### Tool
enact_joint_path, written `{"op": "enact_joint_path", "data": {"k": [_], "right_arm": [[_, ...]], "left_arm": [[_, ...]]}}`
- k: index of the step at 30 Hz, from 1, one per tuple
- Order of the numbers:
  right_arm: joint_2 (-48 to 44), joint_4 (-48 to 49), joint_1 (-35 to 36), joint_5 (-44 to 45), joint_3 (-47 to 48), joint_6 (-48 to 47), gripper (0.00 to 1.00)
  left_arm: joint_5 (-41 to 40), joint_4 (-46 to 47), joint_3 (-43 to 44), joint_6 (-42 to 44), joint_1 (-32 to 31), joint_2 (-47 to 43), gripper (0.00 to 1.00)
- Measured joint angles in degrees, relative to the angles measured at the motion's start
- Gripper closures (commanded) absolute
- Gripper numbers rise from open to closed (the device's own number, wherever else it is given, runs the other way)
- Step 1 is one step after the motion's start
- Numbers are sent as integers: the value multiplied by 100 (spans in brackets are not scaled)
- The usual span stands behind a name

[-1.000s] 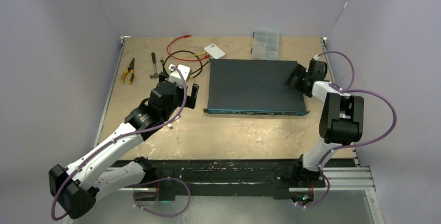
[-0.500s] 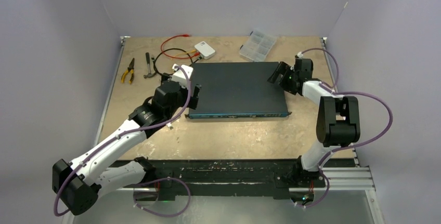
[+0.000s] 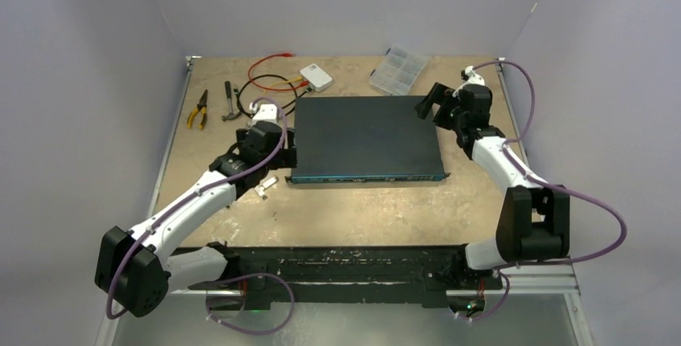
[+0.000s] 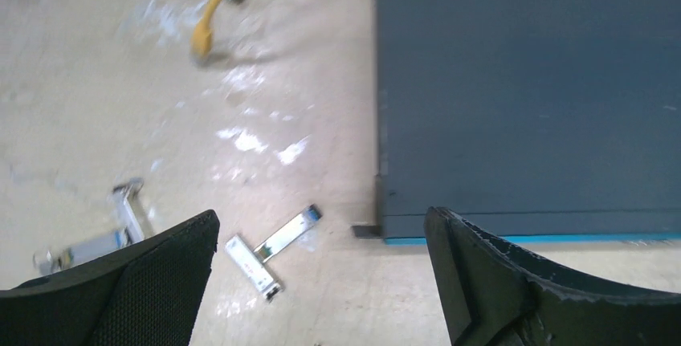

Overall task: Insert the plug into the switch port
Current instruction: Move the switch port to the center of the board, then pick up the plug from the center of the board.

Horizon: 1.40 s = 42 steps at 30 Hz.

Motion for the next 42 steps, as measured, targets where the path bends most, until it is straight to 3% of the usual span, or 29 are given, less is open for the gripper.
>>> {"op": "enact_joint_path", "data": {"k": [8,14,19,25,33,39,42], "right_arm": [[-647,337,28,-96,-702,-81,2],[-693,448,262,-120,-737,-157,2],[-695,446,452,-76,-737,-247,2],[-754,431,474,-46,-737,-299,1],[-769,424,474,-28,-737,-328,2],[-769,424,474,-31,-737,-345,2],[-769,424,476,-48,-737,-352,2]], "left_arm": [[-262,-608,-682,-1357,807,66,9],[-306,-758,-1003,-2295,892,201,18],[-280,-647,-1331,-2747,892,203,35],[-186,-415,-1504,-2992,892,435,47],[-131,-122,-1641,-3119,892,686,70],[-116,-90,-1703,-3200,892,605,99],[-33,-162,-1864,-3241,892,289,100]]}}
